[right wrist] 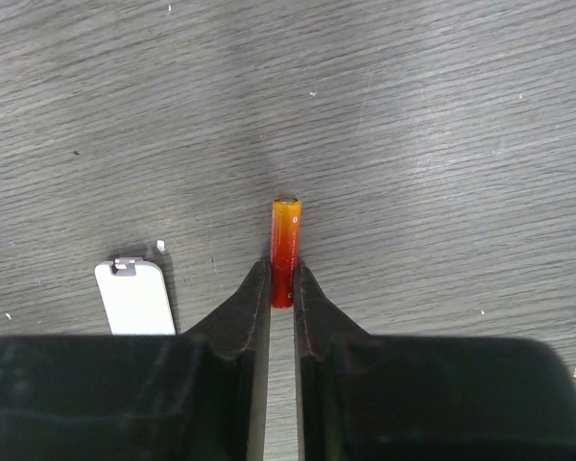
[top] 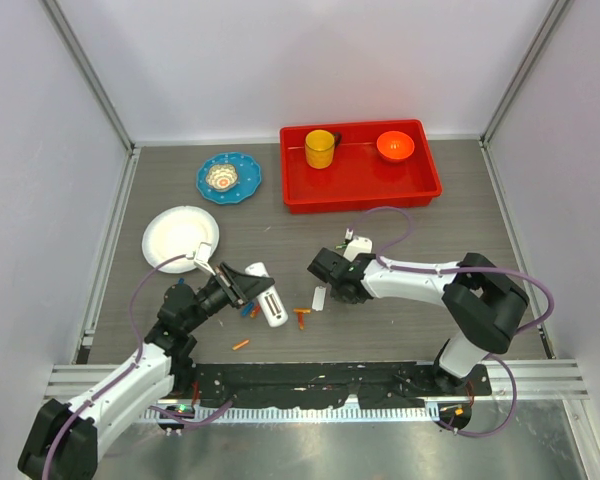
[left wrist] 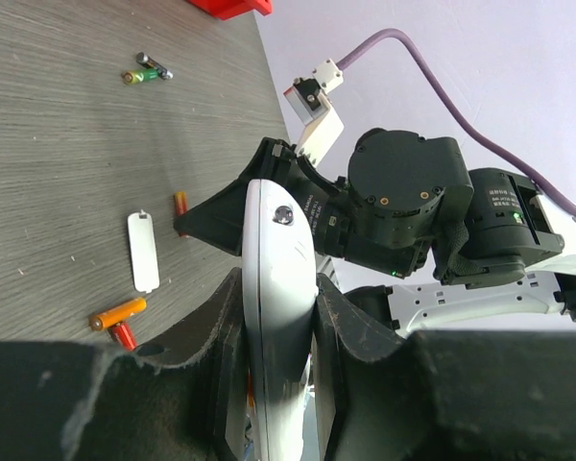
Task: Load the batteries into the remote control
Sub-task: Pick up the battery from the center of the board.
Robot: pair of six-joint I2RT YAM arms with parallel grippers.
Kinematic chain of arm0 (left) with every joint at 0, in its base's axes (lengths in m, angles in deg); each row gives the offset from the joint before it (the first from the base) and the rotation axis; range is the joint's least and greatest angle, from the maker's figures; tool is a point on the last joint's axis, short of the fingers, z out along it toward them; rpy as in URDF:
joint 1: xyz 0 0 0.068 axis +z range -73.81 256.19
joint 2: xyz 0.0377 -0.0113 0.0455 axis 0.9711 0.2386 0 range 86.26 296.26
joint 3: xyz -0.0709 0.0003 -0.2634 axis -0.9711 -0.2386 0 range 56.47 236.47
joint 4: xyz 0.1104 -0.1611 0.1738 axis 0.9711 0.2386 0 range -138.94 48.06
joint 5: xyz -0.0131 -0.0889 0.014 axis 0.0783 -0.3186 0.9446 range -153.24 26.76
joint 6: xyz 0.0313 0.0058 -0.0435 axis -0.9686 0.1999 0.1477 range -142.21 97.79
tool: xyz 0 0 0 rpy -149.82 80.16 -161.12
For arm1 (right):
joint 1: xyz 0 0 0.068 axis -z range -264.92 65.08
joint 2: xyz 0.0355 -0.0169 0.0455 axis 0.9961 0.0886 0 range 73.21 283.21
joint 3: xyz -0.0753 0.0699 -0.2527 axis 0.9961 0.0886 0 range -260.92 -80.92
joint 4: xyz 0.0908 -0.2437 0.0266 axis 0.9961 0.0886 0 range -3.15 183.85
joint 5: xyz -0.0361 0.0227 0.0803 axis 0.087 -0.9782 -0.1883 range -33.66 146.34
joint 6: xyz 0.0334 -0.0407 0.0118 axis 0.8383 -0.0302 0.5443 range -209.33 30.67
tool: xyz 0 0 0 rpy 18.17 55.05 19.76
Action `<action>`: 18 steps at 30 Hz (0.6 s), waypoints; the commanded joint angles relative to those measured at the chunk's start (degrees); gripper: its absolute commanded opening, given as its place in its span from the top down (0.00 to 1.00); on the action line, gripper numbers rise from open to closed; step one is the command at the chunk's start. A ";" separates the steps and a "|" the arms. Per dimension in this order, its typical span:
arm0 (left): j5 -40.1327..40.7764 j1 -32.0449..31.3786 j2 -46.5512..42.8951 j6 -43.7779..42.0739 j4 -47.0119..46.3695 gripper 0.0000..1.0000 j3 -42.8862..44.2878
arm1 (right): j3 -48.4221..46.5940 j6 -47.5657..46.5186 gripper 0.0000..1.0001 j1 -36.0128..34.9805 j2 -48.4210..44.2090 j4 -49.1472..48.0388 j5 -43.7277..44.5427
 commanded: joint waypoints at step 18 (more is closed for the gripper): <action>0.61 -1.56 20.43 2.79 -23.29 1.00 7.54 | -8.08 -28.41 0.99 -0.60 -23.65 10.48 -6.64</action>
